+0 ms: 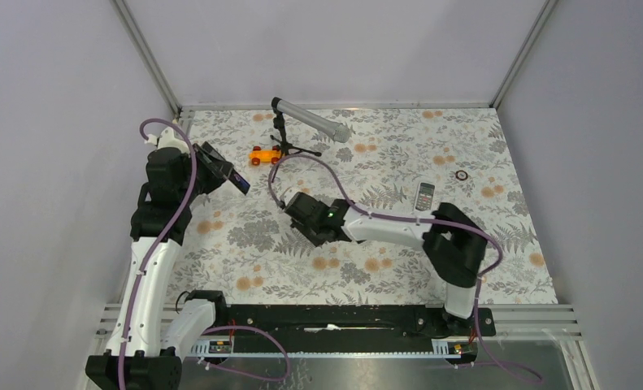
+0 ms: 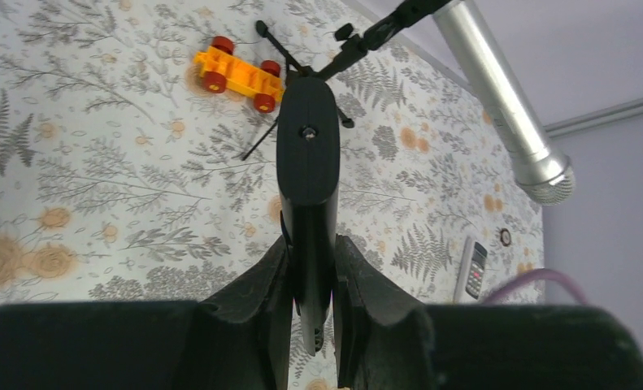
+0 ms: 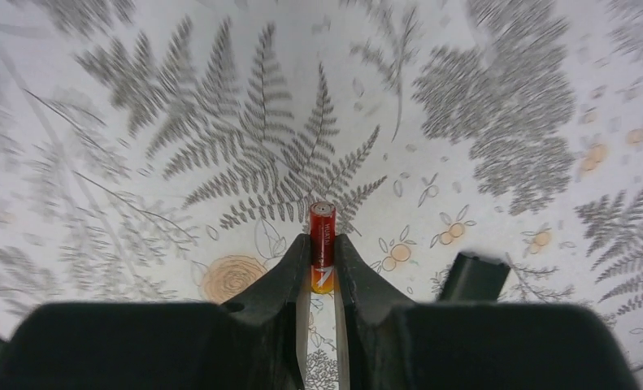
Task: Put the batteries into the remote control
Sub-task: Pick up the battery from the center of the board, then load the battery into the remote control.
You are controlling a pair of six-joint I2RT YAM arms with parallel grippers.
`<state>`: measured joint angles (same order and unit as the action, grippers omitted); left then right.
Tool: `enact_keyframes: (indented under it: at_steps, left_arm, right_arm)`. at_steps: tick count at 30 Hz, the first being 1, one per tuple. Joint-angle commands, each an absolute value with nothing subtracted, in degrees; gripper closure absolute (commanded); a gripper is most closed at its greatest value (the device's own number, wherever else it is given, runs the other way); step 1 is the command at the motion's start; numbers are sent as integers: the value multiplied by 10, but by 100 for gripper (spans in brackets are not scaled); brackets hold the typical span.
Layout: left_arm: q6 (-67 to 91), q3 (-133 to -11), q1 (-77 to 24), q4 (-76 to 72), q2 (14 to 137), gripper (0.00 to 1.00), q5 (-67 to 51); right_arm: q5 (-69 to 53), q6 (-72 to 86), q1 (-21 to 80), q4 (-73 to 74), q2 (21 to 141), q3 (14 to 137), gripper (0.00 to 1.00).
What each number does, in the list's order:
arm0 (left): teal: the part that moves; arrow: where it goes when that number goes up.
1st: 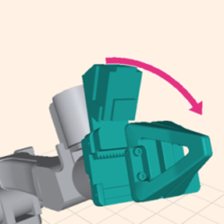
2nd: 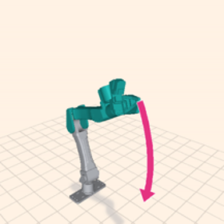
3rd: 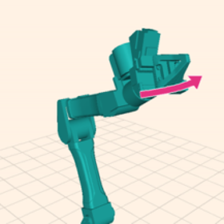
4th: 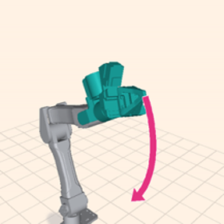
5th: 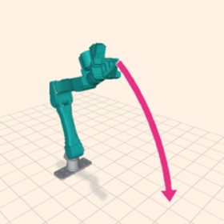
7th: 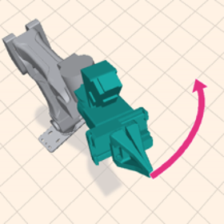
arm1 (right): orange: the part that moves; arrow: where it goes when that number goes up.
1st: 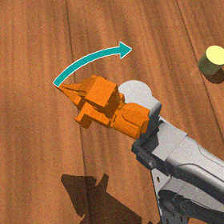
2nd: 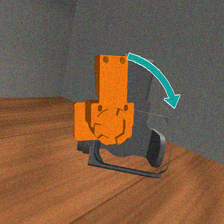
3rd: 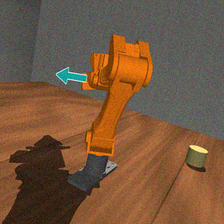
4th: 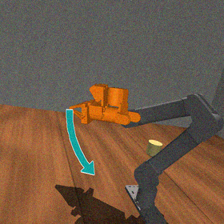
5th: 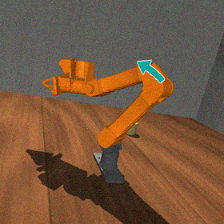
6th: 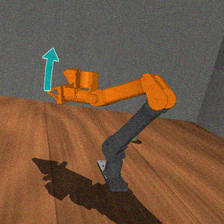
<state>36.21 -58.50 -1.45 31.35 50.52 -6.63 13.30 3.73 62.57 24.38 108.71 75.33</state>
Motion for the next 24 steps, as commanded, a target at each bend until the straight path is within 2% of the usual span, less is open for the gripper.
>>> enact_keyframes:
  at_steps: [1,8,13,15,24]
  left_arm:
    - [373,-595,-11,233,501,100,-131]
    - [391,-568,-11,205,498,100,-197]
    - [415,-546,-19,142,514,100,-319]
    - [422,-545,-34,121,526,100,-357]
    - [416,-555,-114,52,573,100,-484]
  right_arm:
    - [175,87,624,184,984,771,86]
    - [162,148,610,238,911,837,85]
    - [11,264,544,243,858,859,85]
    - [-63,294,522,220,840,854,84]
    - [-198,291,519,48,743,793,83]
